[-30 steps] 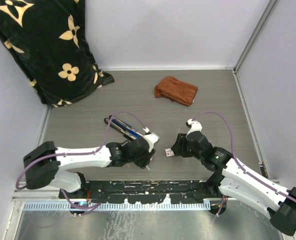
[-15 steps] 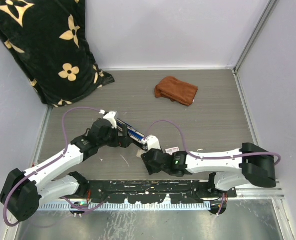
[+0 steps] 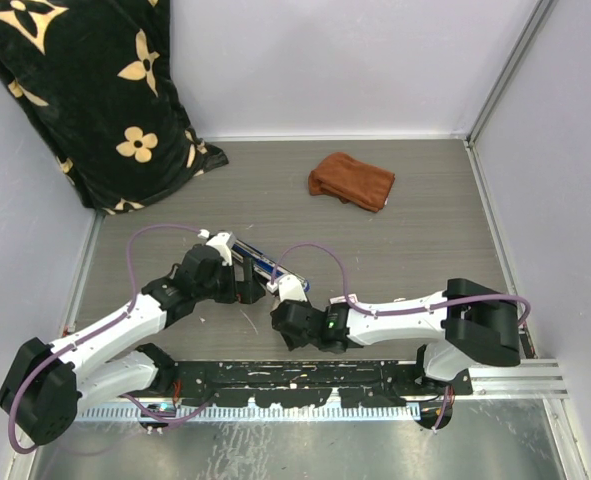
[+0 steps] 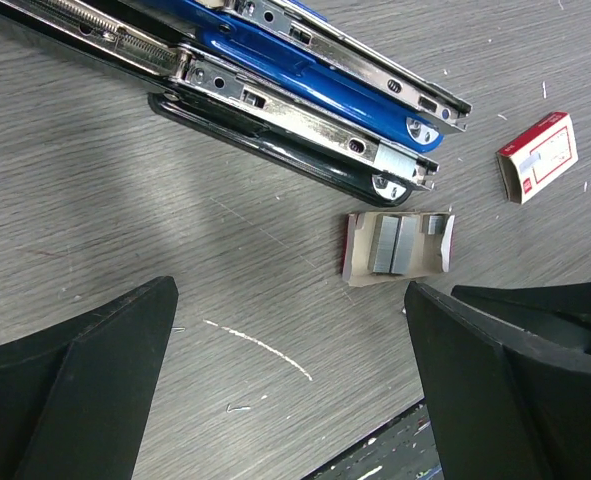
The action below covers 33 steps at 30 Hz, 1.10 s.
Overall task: Load the staples into the stapler
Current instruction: Pick up the staple from the center of the board.
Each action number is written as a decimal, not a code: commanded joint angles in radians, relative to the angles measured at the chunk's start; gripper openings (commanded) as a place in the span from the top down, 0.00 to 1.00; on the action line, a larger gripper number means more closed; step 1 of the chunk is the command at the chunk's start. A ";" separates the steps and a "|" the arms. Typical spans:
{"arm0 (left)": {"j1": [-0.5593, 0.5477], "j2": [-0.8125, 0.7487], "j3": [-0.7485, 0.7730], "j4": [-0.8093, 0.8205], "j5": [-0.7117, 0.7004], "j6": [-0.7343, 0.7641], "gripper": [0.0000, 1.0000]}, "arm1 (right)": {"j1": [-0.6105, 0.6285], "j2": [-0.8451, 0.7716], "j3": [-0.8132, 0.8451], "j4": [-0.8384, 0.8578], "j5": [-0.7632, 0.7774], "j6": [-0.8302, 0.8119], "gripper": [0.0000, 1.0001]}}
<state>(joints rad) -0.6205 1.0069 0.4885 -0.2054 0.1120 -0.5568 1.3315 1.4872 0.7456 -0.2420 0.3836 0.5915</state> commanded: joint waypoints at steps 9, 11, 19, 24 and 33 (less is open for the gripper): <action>0.004 -0.033 -0.001 0.066 0.018 -0.013 0.01 | 0.017 0.056 0.058 0.025 0.032 0.022 0.56; 0.004 -0.038 -0.001 0.066 0.018 -0.015 0.01 | 0.017 0.063 0.058 0.019 0.040 0.034 0.59; 0.004 -0.058 -0.011 0.068 0.009 -0.024 0.01 | 0.017 0.059 0.046 0.005 0.067 0.072 0.71; 0.004 -0.094 -0.028 0.081 0.006 -0.046 0.01 | 0.013 0.028 0.031 0.024 0.066 0.083 0.77; 0.005 -0.219 -0.089 0.156 0.080 -0.130 0.02 | -0.113 -0.152 -0.026 0.091 -0.048 0.067 0.77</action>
<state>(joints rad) -0.6201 0.8543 0.4271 -0.1612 0.1257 -0.6304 1.2976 1.4628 0.7486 -0.2337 0.3882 0.6556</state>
